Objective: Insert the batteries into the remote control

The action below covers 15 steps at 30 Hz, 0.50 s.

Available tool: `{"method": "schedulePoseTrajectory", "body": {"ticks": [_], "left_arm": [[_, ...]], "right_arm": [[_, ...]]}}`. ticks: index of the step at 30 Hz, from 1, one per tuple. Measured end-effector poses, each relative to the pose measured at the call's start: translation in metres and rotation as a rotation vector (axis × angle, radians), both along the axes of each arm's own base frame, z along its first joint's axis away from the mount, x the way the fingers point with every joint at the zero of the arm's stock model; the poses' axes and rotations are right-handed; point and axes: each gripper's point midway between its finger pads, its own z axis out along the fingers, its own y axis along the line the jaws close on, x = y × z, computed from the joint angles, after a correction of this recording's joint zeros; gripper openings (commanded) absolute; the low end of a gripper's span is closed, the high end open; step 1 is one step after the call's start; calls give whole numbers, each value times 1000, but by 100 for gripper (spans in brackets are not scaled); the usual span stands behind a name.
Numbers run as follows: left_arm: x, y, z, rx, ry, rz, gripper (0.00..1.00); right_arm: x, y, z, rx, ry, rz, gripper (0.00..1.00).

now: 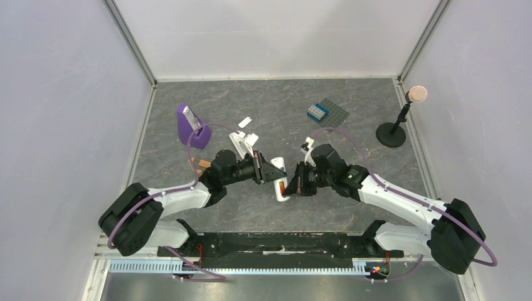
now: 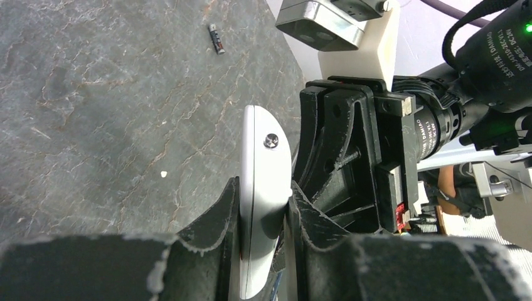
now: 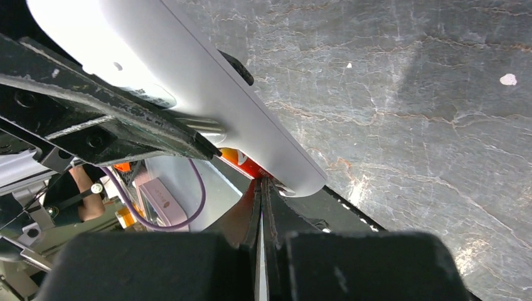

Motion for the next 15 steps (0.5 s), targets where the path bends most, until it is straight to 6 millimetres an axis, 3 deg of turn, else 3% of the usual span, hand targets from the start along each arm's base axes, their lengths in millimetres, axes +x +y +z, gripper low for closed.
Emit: {"method": "schedulePoseTrajectory", "body": {"ticks": [5, 15], "left_arm": [[-2, -1, 12, -12, -39, -11, 2], [-20, -8, 54, -77, -109, -88, 2]], "right_arm": [[-2, -1, 13, 33, -31, 3, 14], [-14, -10, 65, 182, -192, 24, 25]]}}
